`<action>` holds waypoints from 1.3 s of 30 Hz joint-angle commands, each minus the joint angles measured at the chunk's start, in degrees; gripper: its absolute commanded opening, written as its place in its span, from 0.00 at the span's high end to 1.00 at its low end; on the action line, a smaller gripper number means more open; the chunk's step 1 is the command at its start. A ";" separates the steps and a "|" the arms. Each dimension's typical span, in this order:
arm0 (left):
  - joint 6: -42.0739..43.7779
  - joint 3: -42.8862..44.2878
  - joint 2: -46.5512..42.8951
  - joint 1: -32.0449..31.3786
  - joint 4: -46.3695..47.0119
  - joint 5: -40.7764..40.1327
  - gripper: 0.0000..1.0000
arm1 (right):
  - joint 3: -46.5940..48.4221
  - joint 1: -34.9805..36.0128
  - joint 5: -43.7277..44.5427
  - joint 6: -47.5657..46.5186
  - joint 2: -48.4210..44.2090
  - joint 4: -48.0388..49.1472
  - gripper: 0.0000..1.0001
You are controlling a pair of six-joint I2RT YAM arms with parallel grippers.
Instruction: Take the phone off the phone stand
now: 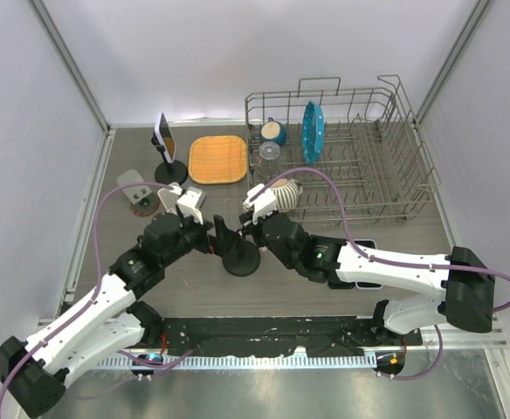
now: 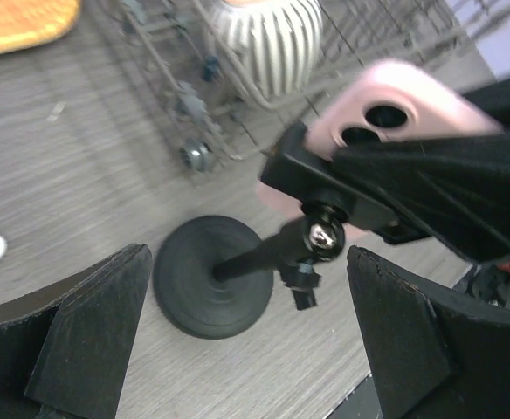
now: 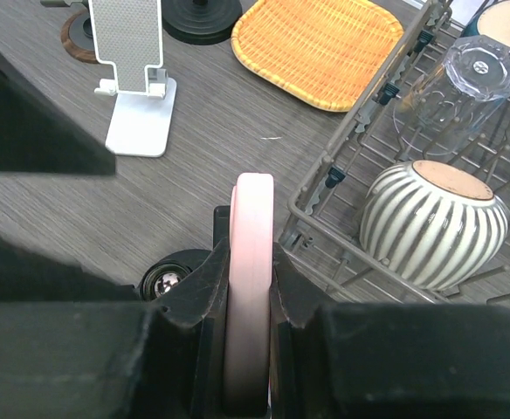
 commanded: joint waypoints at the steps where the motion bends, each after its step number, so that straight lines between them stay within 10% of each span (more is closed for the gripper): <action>1: 2.61 -3.29 2.98 -7.30 12.96 -7.47 0.01 | 0.20 -0.19 -0.98 -1.66 -2.64 2.63 0.99; 20: 12.47 -6.28 12.83 -11.27 24.05 -5.64 0.39 | 0.64 -0.19 -3.97 -1.22 -2.11 1.14 0.99; 28: 9.76 -7.43 14.06 -11.45 26.17 -8.60 1.00 | 0.99 -0.27 -5.29 -1.04 -1.85 -0.62 0.99; 39: -0.34 -7.87 10.37 -11.53 17.91 -30.49 1.00 | -0.67 -0.19 -5.12 1.51 -5.98 -11.60 0.99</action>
